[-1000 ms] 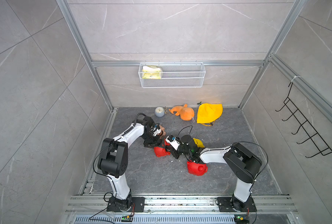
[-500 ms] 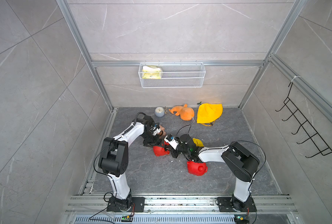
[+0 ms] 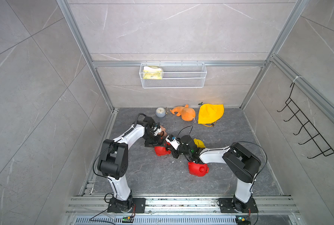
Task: Open piggy banks
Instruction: Open the lid on the piggy bank.
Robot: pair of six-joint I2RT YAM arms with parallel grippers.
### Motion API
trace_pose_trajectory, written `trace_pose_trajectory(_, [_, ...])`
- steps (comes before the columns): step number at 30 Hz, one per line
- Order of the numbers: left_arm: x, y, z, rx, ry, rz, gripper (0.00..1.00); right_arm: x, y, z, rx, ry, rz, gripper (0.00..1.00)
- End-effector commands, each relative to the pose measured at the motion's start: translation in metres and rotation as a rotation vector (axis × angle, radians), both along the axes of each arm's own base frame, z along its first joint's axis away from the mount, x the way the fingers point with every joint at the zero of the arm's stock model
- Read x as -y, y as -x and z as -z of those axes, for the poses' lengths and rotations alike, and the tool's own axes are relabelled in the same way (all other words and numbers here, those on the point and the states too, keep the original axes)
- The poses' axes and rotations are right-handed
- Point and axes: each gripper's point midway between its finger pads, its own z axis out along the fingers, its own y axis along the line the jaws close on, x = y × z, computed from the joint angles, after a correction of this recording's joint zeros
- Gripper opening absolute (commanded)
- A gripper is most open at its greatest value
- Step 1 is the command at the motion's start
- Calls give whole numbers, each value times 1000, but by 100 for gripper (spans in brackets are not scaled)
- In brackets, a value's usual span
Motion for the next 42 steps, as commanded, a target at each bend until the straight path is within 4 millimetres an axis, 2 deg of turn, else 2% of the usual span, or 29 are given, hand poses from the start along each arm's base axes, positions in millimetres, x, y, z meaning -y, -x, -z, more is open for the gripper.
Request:
trace_pose_trajectory(1, [22,-22,-19,96,132,-33,100,-4,28,22,-92,27,-41,0])
trace_pose_trajectory(6, [21,-28,-12,82,137,-54,99,-5,27,24,-83,40,-44,0])
trace_pose_trajectory(8, [23,-26,-10,49,147,-42,96,-6,27,21,-62,67,-56,0])
trace_pose_trajectory(11, [28,-21,-10,5,173,-12,91,-8,32,16,0,152,-103,0])
trace_pose_trajectory(17, [36,-1,-20,-85,232,60,88,-11,41,7,79,257,-208,0])
trace_pose_trajectory(25, [39,18,-28,-140,285,97,88,-14,75,11,199,236,-450,0])
trace_pose_trajectory(28, [39,19,-31,-144,285,99,88,-12,68,14,179,267,-418,0])
trace_pose_trajectory(33, [37,20,-37,-136,276,90,90,-5,48,14,128,272,-266,0])
trace_pose_trajectory(42, [31,10,-47,-75,225,66,93,15,38,13,16,239,-139,0])
